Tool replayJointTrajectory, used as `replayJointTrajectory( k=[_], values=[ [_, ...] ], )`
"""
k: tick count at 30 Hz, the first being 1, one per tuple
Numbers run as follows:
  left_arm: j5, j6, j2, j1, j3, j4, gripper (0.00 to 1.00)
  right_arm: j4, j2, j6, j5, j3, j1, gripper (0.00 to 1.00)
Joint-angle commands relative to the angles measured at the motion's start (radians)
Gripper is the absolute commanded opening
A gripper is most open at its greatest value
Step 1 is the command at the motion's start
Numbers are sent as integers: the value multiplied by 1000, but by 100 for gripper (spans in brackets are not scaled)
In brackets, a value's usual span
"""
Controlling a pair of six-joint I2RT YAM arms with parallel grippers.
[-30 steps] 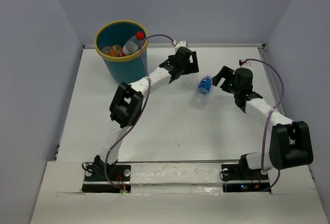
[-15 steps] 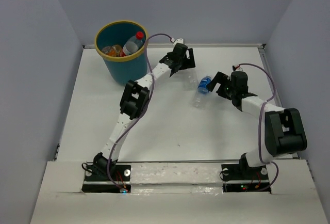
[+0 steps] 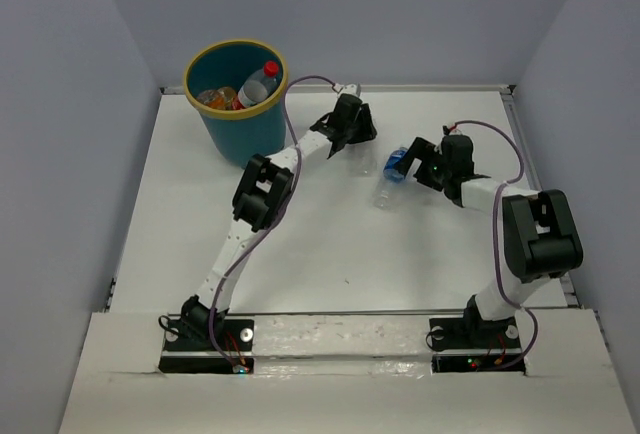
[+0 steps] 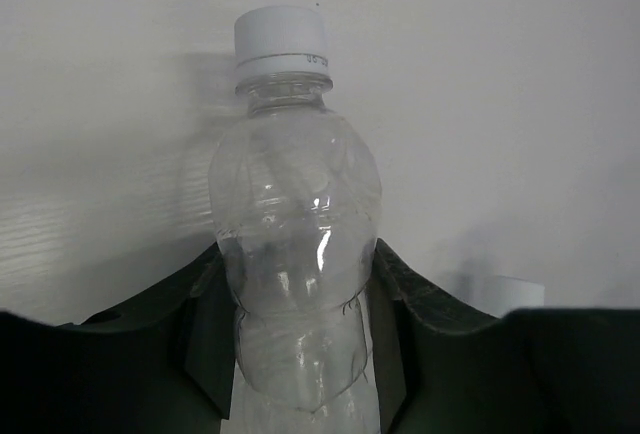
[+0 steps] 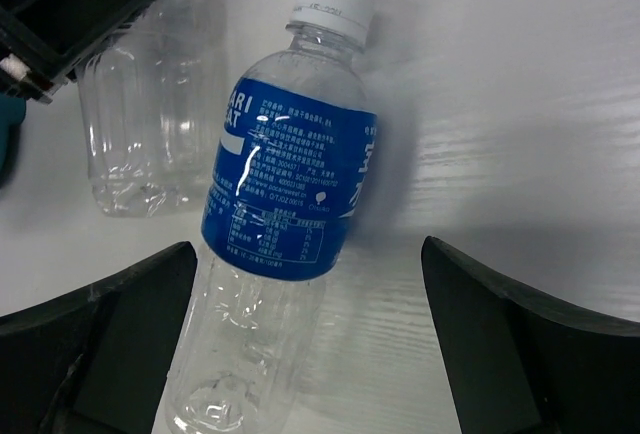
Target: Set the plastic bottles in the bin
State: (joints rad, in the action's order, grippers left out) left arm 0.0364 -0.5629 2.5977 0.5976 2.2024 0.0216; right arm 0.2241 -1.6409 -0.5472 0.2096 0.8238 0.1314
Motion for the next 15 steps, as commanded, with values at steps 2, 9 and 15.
replayJointTrajectory(
  k=[2,9,15],
  values=[
    [29,43,-241,-10,-196,-80,38,55,-77,-5,31,112,-6,100],
    [63,110,-614,10,-457,-189,35,18,-217,-33,62,209,-6,97],
    [40,156,-910,21,-570,-198,35,29,-266,-68,106,241,-6,66]
  ],
)
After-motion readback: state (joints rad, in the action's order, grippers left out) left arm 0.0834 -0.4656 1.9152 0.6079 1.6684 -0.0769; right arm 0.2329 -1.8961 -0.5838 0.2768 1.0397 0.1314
